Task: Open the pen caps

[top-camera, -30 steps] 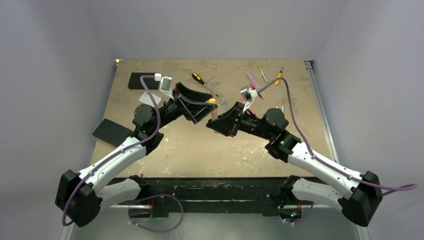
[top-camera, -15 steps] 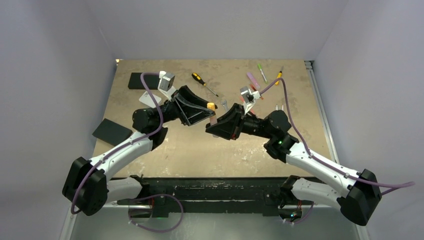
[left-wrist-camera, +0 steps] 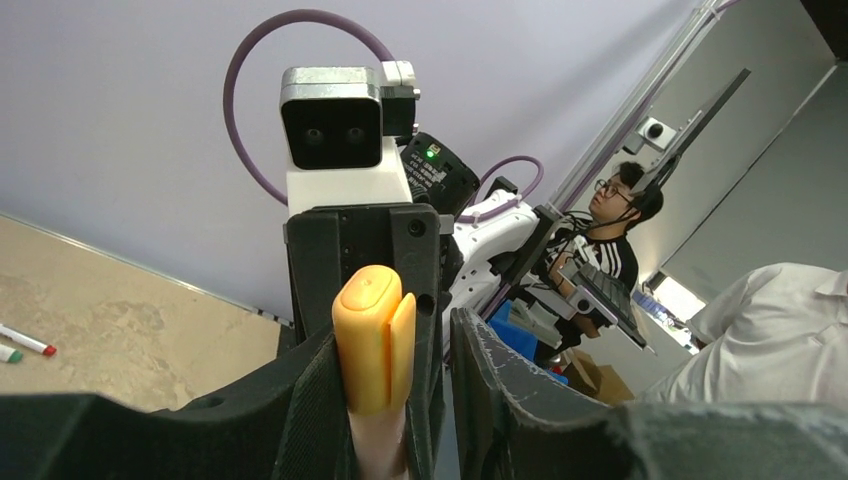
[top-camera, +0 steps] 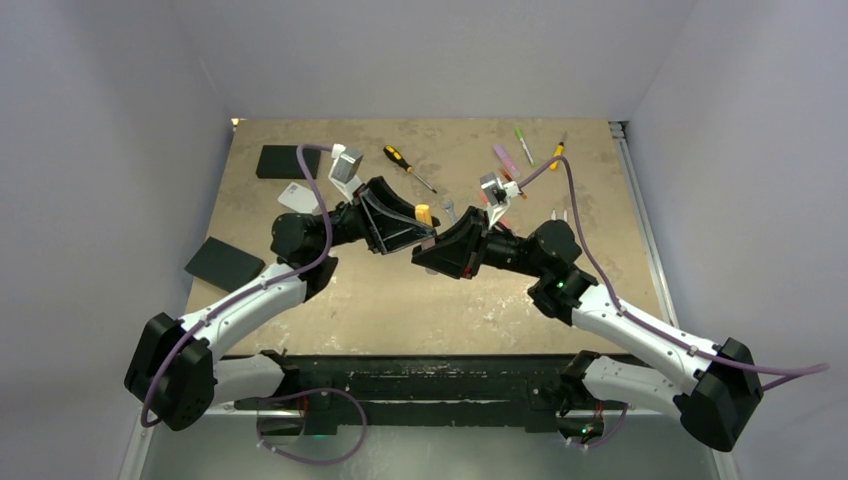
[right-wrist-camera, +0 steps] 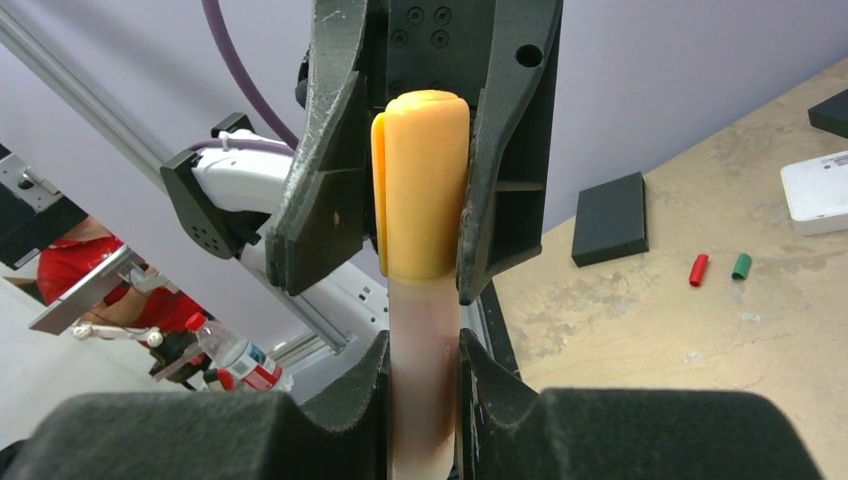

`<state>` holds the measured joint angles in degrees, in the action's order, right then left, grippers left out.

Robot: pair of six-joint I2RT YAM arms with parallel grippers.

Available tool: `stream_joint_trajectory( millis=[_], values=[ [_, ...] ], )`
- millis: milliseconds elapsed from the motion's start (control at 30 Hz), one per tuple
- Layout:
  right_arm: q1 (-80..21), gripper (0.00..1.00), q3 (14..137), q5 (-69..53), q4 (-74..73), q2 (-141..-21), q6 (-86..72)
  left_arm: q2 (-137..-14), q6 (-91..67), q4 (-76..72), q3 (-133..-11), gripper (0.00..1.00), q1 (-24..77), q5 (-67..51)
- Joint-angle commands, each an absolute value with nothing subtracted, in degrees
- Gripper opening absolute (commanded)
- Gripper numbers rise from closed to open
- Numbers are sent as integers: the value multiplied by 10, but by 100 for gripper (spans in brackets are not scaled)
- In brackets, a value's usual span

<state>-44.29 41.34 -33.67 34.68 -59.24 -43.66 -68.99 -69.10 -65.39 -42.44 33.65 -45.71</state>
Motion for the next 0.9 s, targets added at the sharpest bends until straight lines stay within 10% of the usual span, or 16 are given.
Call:
stream_joint_trajectory(
  millis=[0,167,267,400,500,733,867],
  values=[
    [-439,0,423,-318,351,-595,-425,-682,-665,-650,-436,35,343,-469],
    [-439,0,414,-319,361,-596,-425,-680,-664,-651,-435,2,342,-462],
    [-439,1,417,-314,342,-593,-417,-678,-659,-639,-438,0,343,-457],
    [-439,49,441,-258,293,-579,-392,-672,-633,-598,-440,0,343,-434],
    [-439,56,455,-216,276,-572,-389,-669,-617,-573,-443,0,343,-421],
    [-439,41,462,-187,286,-585,-398,-664,-613,-563,-436,0,343,-410],
    [-439,1,459,-181,301,-591,-406,-661,-608,-554,-435,0,343,-406]
  ],
)
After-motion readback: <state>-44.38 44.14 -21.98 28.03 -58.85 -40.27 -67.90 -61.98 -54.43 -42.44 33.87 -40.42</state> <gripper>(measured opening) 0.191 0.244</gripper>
